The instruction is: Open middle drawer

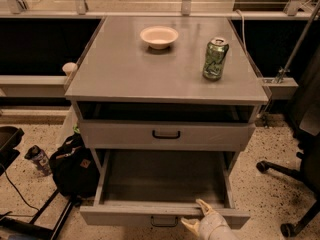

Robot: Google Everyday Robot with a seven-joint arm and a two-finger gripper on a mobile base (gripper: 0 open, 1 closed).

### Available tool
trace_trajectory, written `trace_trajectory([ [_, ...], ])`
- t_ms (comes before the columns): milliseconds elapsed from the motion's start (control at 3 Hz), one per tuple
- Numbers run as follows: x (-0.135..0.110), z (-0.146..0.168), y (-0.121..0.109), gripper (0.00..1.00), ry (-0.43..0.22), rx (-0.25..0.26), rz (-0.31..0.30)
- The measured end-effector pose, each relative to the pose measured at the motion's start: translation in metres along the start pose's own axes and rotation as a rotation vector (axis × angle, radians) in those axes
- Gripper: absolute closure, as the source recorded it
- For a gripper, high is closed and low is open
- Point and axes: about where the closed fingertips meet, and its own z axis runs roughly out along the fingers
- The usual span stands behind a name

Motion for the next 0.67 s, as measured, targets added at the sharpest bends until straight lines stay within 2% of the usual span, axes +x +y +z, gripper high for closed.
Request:
trace_trajectory([
  [333, 0.0, 0.0, 0.0, 0.12, 0.0, 0.0, 0.0],
  [667, 0.0, 0.0, 0.0, 0.0, 0.0, 0.0, 0.0],
])
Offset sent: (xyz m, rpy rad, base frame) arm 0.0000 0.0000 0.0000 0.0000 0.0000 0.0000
